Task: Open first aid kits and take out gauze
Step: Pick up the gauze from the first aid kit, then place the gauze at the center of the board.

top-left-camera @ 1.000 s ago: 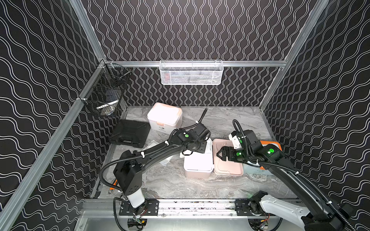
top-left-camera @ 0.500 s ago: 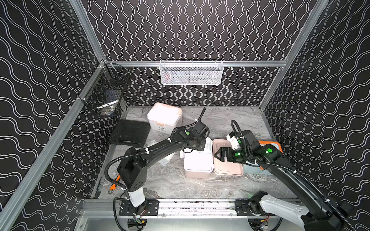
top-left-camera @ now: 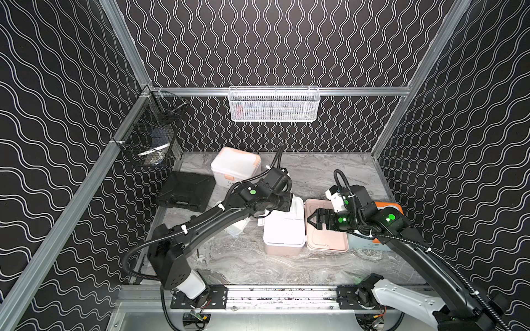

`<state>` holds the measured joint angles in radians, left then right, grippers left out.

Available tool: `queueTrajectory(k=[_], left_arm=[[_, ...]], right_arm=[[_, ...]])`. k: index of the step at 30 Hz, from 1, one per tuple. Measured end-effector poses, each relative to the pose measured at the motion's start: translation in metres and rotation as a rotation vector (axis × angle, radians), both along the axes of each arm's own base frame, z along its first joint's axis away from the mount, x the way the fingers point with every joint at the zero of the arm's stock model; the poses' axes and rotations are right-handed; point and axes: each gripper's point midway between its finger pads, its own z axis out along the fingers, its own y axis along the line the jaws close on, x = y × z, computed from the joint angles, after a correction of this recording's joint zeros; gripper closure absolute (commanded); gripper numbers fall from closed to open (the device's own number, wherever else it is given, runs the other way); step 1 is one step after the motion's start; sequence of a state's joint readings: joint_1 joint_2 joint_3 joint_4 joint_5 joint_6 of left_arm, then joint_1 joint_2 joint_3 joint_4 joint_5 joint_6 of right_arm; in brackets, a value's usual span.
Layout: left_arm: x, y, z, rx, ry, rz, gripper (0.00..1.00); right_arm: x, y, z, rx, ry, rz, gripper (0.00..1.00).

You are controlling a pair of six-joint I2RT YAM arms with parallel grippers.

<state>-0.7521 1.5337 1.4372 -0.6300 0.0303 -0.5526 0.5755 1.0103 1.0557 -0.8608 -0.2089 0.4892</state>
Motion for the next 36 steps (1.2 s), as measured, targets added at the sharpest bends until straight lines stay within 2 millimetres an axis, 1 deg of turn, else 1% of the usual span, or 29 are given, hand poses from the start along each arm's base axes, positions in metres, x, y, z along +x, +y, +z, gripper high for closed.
queueTrajectory(k=[3, 6, 8, 10, 12, 14, 17, 20, 24, 28, 33, 36], left_arm=[[-0.003, 0.011, 0.019, -0.057, -0.027, 0.014, 1.0], [-0.003, 0.028, 0.032, -0.11, -0.046, 0.049, 1.0], [0.0, 0.042, 0.037, -0.131, -0.062, 0.084, 1.0], [0.003, 0.06, 0.037, -0.151, -0.061, 0.134, 1.0], [0.008, 0.086, 0.03, -0.155, -0.061, 0.206, 1.0], [0.013, 0.113, 0.019, -0.153, -0.05, 0.292, 1.0], [0.021, 0.153, 0.002, -0.138, -0.028, 0.435, 1.0], [0.026, 0.184, -0.017, -0.122, 0.008, 0.557, 1.0], [0.026, 0.215, -0.035, -0.106, 0.043, 0.69, 1.0], [0.006, 0.24, -0.042, -0.092, 0.04, 0.788, 1.0], [-0.022, 0.282, -0.052, -0.047, 0.04, 0.946, 1.0], [-0.04, 0.309, -0.062, 0.003, 0.07, 1.061, 1.0]], right_arm=[[-0.004, 0.005, 0.006, 0.027, -0.016, 0.024, 0.0], [-0.009, 0.016, 0.013, 0.055, -0.033, 0.067, 0.0], [-0.013, 0.025, 0.017, 0.068, -0.045, 0.102, 0.0], [-0.018, 0.035, 0.02, 0.073, -0.054, 0.141, 0.0], [-0.023, 0.047, 0.021, 0.07, -0.057, 0.182, 0.0], [-0.025, 0.055, 0.019, 0.058, -0.061, 0.206, 0.0], [-0.028, 0.063, 0.016, 0.04, -0.056, 0.231, 0.0], [-0.027, 0.068, 0.014, 0.026, -0.058, 0.24, 0.0], [-0.026, 0.07, 0.012, 0.015, -0.063, 0.244, 0.0], [-0.026, 0.072, 0.01, 0.009, -0.06, 0.246, 0.0], [-0.027, 0.074, 0.003, -0.003, -0.046, 0.252, 0.0], [-0.027, 0.074, 0.001, -0.007, -0.041, 0.252, 0.0]])
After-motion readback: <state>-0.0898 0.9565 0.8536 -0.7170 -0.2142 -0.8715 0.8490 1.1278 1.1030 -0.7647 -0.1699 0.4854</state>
